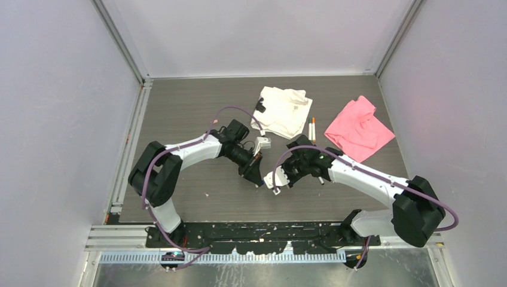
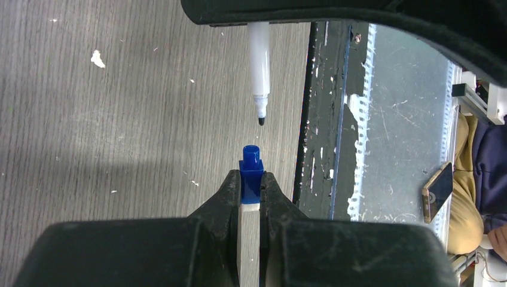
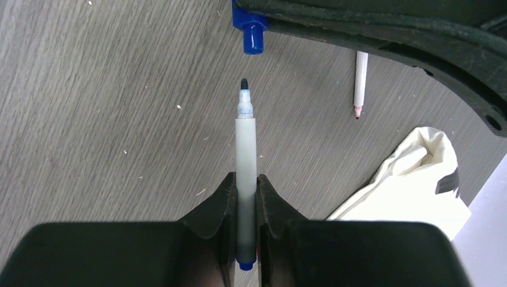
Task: Insert the pens into the pen caps
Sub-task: Insert the pen cap onto the pen.
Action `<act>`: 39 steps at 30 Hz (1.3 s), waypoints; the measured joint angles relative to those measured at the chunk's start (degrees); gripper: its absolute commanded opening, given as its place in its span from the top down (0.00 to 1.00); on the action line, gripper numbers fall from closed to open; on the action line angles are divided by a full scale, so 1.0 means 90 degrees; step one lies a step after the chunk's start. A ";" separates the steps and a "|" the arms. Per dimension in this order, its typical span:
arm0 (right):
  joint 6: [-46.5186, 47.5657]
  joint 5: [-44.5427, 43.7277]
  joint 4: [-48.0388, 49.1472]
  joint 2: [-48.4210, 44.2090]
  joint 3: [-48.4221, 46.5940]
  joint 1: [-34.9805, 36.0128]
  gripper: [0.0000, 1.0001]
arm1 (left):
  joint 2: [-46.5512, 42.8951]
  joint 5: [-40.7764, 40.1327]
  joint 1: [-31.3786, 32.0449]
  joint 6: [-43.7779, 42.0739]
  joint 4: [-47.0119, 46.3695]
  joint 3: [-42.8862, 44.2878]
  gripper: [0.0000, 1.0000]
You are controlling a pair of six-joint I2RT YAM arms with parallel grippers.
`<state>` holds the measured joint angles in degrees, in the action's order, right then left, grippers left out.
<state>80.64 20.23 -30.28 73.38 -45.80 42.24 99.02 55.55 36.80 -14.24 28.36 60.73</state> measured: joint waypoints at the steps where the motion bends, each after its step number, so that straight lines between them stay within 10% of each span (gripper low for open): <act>1: -0.0019 -0.0027 0.0032 0.0019 0.0002 0.0024 0.99 | 0.0000 0.0000 0.0002 0.0000 0.0000 0.0000 0.99; 39: -0.0491 -0.0313 0.0376 0.0304 0.0010 0.0481 0.99 | 0.0000 0.0022 0.0027 -0.0134 0.0036 0.0000 0.99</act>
<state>76.23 17.41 -26.89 76.12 -45.71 46.57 99.02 55.75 37.04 -15.44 28.69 60.73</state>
